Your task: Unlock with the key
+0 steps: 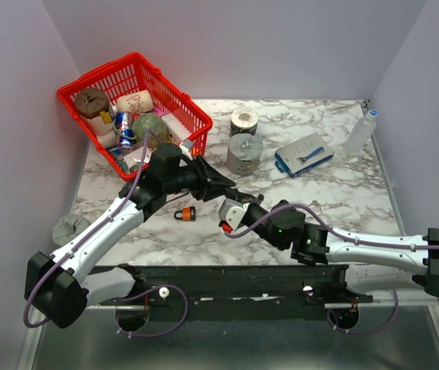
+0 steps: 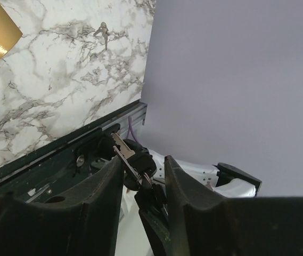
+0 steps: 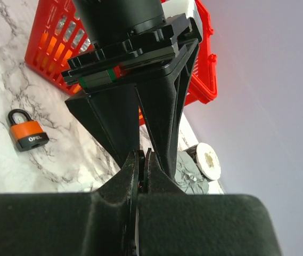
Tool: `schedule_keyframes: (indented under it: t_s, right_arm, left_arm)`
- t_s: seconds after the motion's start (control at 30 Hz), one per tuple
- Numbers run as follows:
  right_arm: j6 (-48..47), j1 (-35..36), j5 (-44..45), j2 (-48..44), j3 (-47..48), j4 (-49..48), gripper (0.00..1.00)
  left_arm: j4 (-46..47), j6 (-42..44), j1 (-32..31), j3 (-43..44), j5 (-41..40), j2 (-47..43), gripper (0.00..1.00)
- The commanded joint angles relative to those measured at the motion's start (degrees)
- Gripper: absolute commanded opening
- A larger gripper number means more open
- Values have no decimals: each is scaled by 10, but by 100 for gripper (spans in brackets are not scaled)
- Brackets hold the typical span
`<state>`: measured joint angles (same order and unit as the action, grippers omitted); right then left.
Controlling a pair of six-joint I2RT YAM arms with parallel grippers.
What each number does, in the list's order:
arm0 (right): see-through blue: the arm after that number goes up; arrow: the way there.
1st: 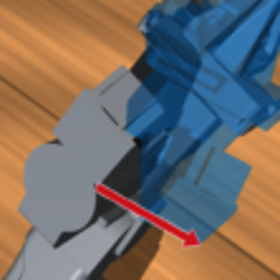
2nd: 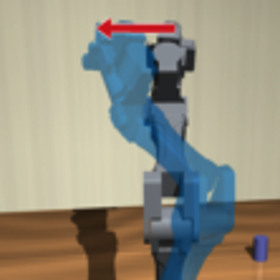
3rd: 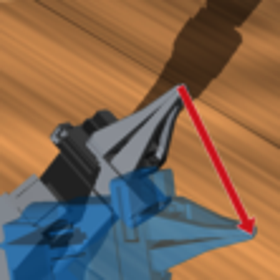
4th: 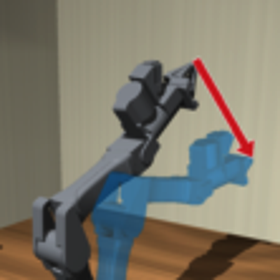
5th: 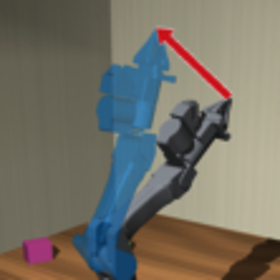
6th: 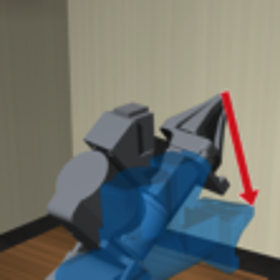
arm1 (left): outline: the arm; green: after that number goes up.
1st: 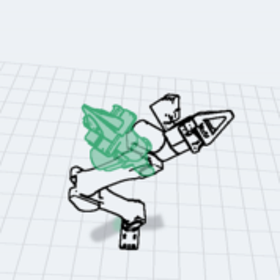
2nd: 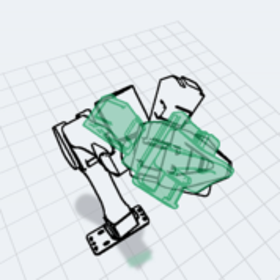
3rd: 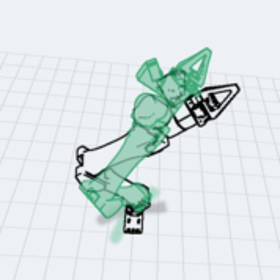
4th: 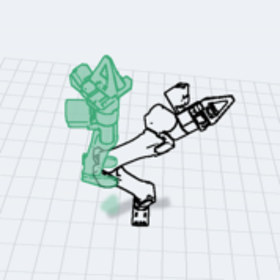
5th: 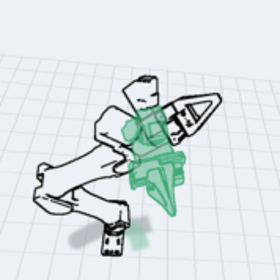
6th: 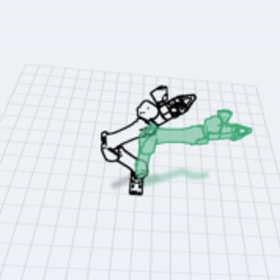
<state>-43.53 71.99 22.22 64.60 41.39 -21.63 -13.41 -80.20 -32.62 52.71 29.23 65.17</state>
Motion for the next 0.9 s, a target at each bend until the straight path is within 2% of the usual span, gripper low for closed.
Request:
schedule_keyframes:
  t_s: [0.0, 0.07, 0.23, 0.3, 0.5, 0.63, 0.67, 0.73, 0.77, 0.83, 0.87]
  right_arm:
    - [-24, 15, 33, 4, -17, -42, 6]
    - [-27, 19, 37, 0, -22, -49, 7]
    - [-18, 24, 42, -7, -23, -48, 12]
    - [-8, 25, 49, -4, -18, -38, 17]
    - [33, 25, 53, 4, -9, -10, 39]
    - [75, 25, 54, -11, -21, -10, 50]
    - [91, 24, 56, -17, -28, -12, 56]
    - [120, 17, 58, -27, -32, -17, 62]
    - [162, -2, 53, -38, -34, -16, 66]
    - [221, -33, 14, -51, -27, 19, 68]
    - [294, -80, -12, -63, -21, 39, 69]
  left_arm:
    - [0, 0, 2, -10, 10, 0, 36]
    - [-2, 3, 5, -14, 7, 0, 34]
    - [-10, 29, 14, -14, -8, 2, 9]
    - [-9, 36, 21, -13, -13, 4, 0]
    - [26, 61, 30, -16, -15, 16, 0]
    - [90, 80, 41, -36, -12, 16, 0]
    - [119, 89, 48, -43, -9, 16, 0]
    - [149, 125, 56, -51, -2, 13, 0]
    - [179, 141, 62, -58, -1, 11, 0]
    - [204, 207, 65, -63, 4, 3, 0]
    - [224, 234, 66, -68, 2, -1, 0]
